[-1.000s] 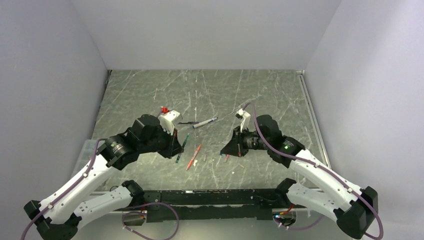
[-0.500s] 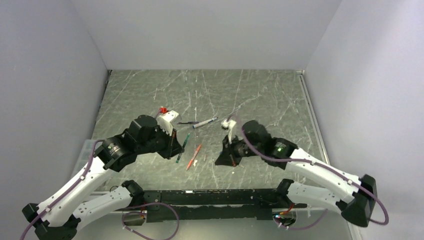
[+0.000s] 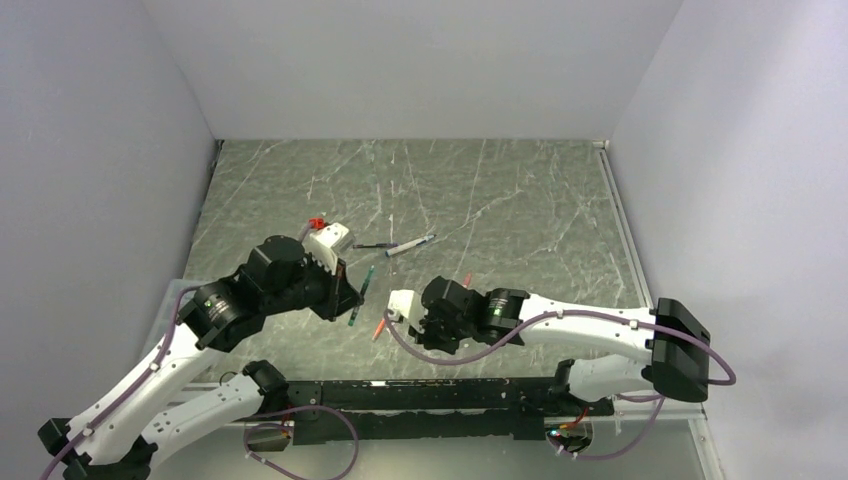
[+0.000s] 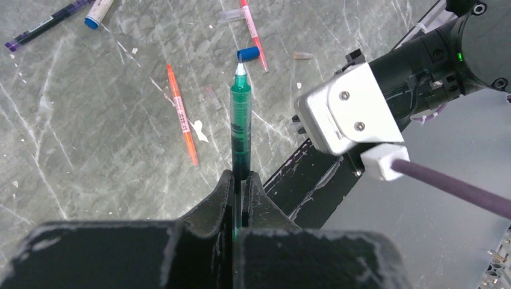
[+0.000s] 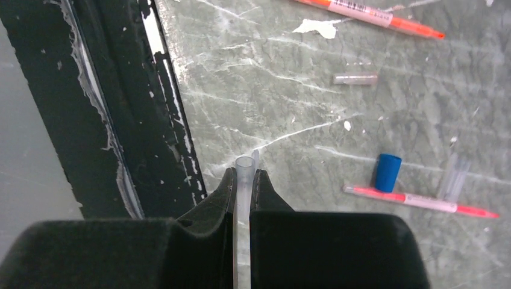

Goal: Insert the pens into the pen caps
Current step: Place the pen cap at the corner of the board, then insert the pen cap onto the pen.

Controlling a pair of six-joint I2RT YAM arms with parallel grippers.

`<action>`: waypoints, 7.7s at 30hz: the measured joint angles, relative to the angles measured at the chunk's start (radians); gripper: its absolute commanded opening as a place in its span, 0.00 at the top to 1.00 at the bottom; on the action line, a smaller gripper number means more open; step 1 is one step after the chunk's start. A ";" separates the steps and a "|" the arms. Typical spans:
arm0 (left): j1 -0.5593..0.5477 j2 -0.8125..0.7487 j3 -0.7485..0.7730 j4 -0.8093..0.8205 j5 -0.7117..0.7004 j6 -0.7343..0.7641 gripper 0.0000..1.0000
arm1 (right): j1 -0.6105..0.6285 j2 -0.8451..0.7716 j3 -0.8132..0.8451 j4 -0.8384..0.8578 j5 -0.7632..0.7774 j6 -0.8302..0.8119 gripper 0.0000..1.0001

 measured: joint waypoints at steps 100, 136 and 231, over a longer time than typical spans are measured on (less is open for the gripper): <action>0.019 -0.066 -0.020 0.016 0.077 0.007 1.00 | 0.085 0.393 0.136 -0.376 0.469 2.064 0.62; 0.019 -0.057 -0.020 0.016 0.078 0.008 1.00 | 0.022 0.452 0.193 -0.406 0.465 1.952 0.81; 0.019 0.006 -0.233 0.584 0.415 -0.362 1.00 | -0.090 -0.225 0.222 0.249 0.488 0.972 1.00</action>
